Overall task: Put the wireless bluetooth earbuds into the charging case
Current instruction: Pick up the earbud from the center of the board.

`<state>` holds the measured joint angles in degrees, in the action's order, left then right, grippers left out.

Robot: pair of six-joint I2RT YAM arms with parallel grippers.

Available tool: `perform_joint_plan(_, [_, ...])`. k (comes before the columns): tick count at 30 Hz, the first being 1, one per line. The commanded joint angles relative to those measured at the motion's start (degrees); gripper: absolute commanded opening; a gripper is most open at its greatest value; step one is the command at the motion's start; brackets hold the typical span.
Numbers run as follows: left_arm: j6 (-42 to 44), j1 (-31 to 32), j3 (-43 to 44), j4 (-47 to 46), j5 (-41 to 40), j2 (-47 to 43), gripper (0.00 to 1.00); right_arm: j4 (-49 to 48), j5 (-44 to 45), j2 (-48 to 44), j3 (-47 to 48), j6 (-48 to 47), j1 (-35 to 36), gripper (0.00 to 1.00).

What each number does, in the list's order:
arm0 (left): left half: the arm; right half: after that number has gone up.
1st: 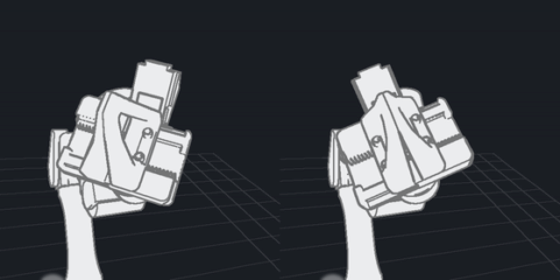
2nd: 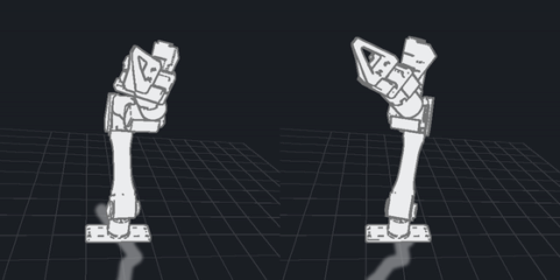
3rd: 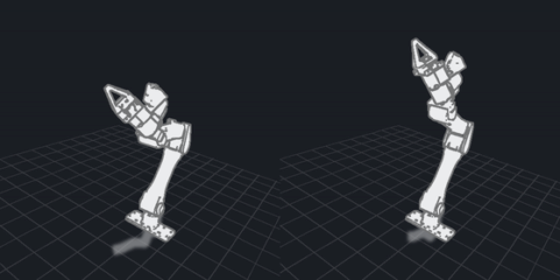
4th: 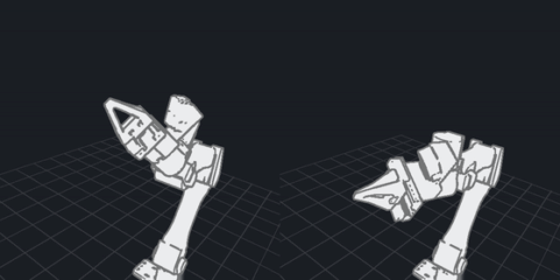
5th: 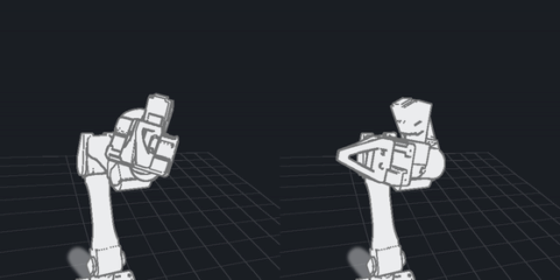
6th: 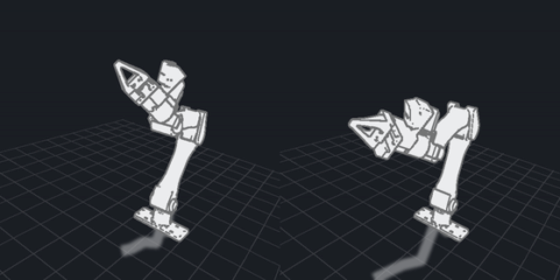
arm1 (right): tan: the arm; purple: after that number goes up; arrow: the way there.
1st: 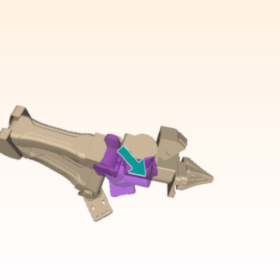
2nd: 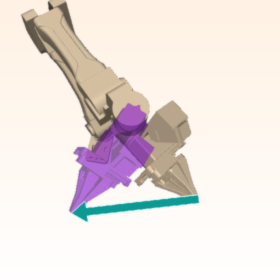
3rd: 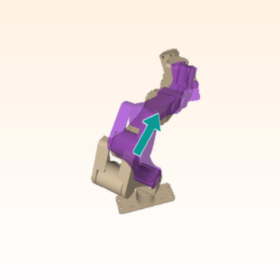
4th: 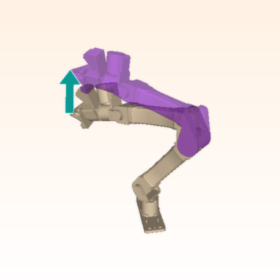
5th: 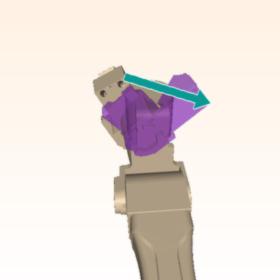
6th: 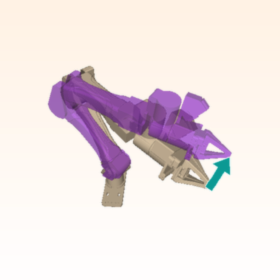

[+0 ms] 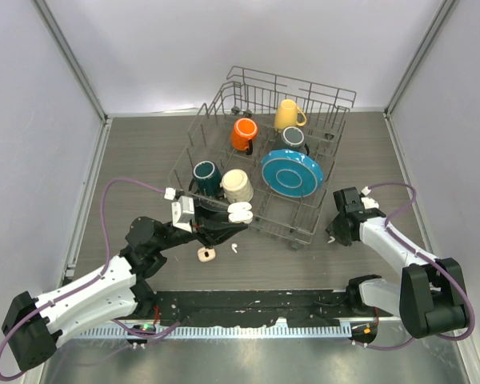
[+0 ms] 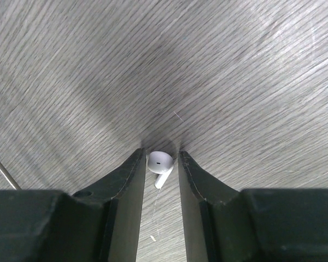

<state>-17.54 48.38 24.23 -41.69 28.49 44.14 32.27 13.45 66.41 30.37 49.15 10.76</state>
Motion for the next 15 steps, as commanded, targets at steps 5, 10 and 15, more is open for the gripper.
perform_joint_plan(5, [-0.04,0.31,1.61,-1.29,-0.80,-0.19,0.00,-1.86,-1.67,1.26,-1.54,-0.63,0.05,0.37])
perform_joint_plan(10, [-0.04,0.22,1.70,-1.37,-0.80,0.07,0.00,-2.04,-2.12,1.00,-1.63,-1.42,0.05,0.39])
perform_joint_plan(15, [-0.04,0.22,1.88,-1.55,-0.54,0.42,0.00,-2.13,-2.64,1.17,-1.72,-1.68,0.05,0.36])
